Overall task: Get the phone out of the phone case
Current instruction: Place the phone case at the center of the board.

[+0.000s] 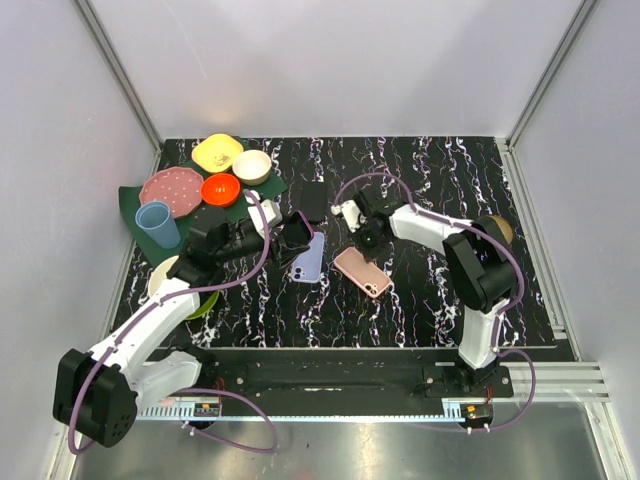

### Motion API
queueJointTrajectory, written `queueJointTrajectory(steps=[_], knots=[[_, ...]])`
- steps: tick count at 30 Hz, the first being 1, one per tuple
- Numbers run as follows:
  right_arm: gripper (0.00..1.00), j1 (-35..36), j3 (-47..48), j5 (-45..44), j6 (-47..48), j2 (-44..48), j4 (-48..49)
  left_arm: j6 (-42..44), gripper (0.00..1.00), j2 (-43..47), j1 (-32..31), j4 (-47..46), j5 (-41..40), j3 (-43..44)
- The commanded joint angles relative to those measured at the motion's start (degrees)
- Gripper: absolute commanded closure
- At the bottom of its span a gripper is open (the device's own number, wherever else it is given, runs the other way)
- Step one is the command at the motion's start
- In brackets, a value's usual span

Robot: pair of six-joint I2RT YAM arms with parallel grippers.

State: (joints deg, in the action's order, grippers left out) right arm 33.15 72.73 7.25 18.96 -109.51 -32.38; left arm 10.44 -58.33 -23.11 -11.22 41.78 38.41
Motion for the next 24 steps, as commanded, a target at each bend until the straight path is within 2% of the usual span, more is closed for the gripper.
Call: queueJointTrajectory(steps=[1,6,11,18,24], knots=[[1.0,-5.6,1.5,-7.0,-8.9,1.4,0.1,-0.2,0.69,1.7,0.4,-4.9,0.8,1.9],[1.0,-9.2,-1.4,-9.6,-15.2,4.6,2.3,-0.3,0.69,1.5,0.4,-4.7,0.6,2.3],[1.0,-9.4,-6.5,-10.6,-21.0,8.7,6.0,0.4,0.69,0.9,0.4,-4.2,0.1,2.3],[1.0,-9.4,-5.7,-7.4,-32.9,11.1,4.5,0.3,0.69,-0.6,0.4,-4.2,-0.2,3.1],[1.0,-9.4,-5.4,-8.9,-37.4,8.7,4.5,0.0,0.69,-0.4,0.4,-4.2,-0.1,3.1]])
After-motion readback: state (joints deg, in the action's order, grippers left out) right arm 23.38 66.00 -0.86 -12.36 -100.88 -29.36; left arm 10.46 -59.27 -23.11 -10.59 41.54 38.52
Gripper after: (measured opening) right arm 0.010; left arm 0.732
